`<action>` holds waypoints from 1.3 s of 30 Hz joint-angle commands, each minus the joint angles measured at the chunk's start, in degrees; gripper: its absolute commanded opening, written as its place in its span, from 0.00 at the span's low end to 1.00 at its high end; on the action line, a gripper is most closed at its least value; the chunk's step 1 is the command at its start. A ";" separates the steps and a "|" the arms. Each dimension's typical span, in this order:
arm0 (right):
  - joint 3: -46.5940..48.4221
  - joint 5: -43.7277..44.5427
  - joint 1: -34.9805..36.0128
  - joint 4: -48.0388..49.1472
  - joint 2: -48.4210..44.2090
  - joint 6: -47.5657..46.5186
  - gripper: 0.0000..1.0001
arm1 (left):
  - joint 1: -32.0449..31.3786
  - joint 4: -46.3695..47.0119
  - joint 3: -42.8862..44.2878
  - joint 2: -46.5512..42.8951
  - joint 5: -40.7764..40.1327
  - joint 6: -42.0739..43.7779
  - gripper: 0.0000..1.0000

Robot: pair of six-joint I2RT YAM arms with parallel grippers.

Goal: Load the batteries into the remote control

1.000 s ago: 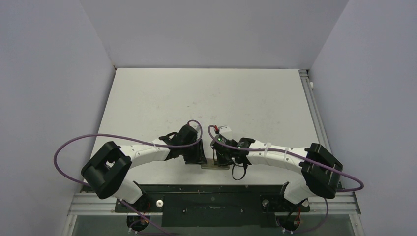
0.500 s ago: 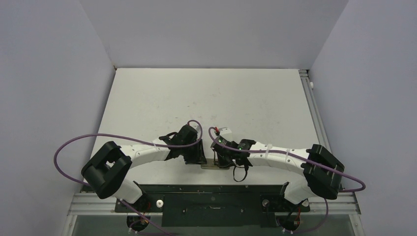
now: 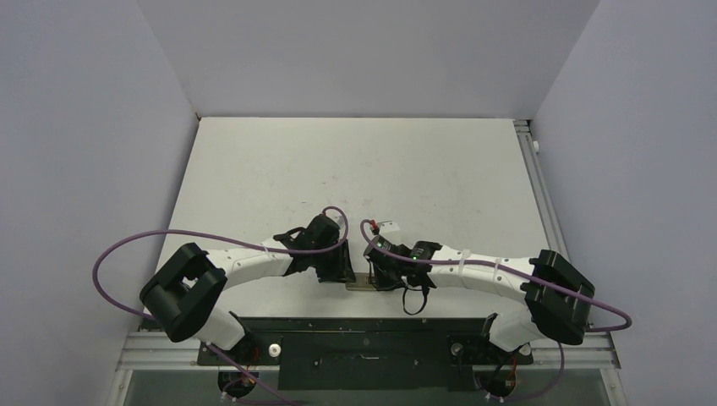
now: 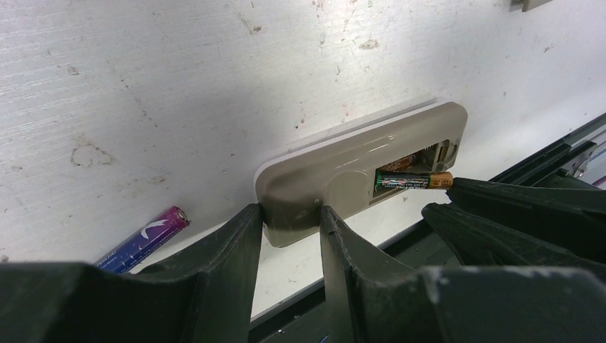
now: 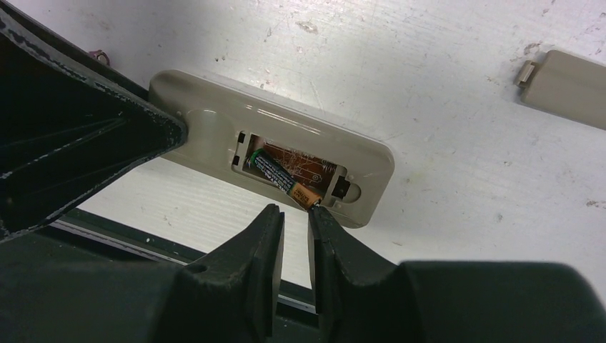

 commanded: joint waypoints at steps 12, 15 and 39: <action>1.35 1.08 0.42 1.09 0.46 0.51 0.21 | -0.47 2.27 0.12 0.33 1.78 -0.15 0.32; 1.42 1.63 0.43 0.77 0.41 0.66 0.23 | -0.47 2.39 0.13 0.52 2.00 -0.15 0.32; 2.78 4.45 0.48 -1.00 0.66 0.80 0.26 | -0.47 1.69 -0.18 -0.56 1.79 -0.08 0.32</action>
